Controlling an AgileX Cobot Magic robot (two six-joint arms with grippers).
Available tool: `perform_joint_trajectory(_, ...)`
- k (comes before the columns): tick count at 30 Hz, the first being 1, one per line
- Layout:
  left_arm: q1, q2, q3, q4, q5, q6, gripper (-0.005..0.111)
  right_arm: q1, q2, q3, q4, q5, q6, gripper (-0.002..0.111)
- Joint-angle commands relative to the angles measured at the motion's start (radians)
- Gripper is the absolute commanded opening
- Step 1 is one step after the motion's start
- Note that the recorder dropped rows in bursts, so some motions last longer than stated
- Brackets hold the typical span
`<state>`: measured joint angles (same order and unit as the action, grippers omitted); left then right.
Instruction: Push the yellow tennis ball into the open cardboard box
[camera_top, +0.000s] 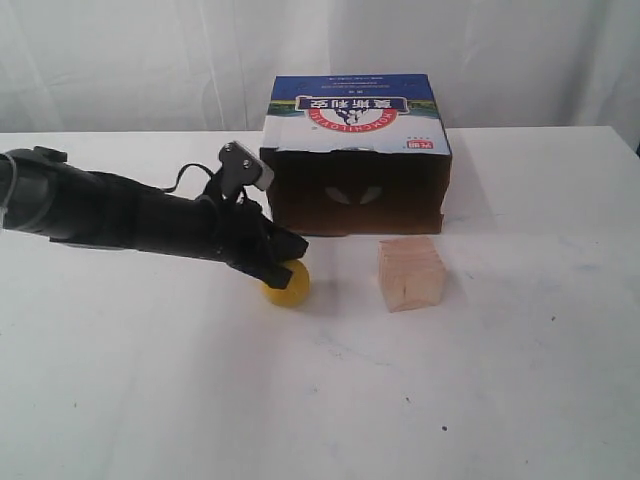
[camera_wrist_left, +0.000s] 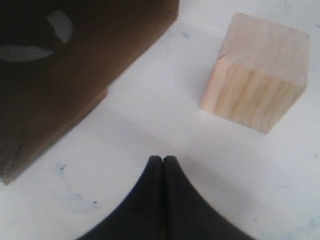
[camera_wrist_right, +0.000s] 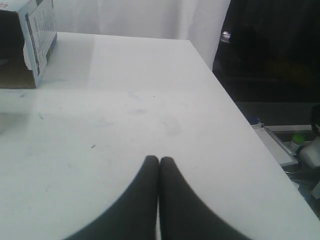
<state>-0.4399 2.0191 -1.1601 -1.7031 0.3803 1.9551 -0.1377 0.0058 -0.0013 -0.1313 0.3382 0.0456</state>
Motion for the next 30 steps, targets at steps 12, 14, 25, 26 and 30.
perform_joint_trajectory(12,0.048,0.010,-0.044,-0.041,0.194,0.087,0.000,-0.003,-0.006,0.001,0.000,-0.002,-0.005,0.000)
perform_joint_trajectory(14,0.050,-0.003,-0.075,-0.041,0.194,0.087,0.000,-0.003,-0.006,0.001,0.000,-0.002,-0.005,0.000)
perform_joint_trajectory(25,0.108,-0.127,0.202,0.186,0.458,-0.192,0.000,-0.003,-0.006,0.001,0.000,-0.002,-0.005,0.000)
perform_joint_trajectory(26,0.108,-0.127,0.227,0.186,0.455,-0.178,0.000,-0.003,-0.006,0.001,0.000,-0.002,-0.005,0.000)
perform_joint_trajectory(30,0.108,-0.124,0.294,0.149,0.343,-0.064,0.000,-0.003,-0.006,0.001,0.000,-0.002,-0.005,0.000)
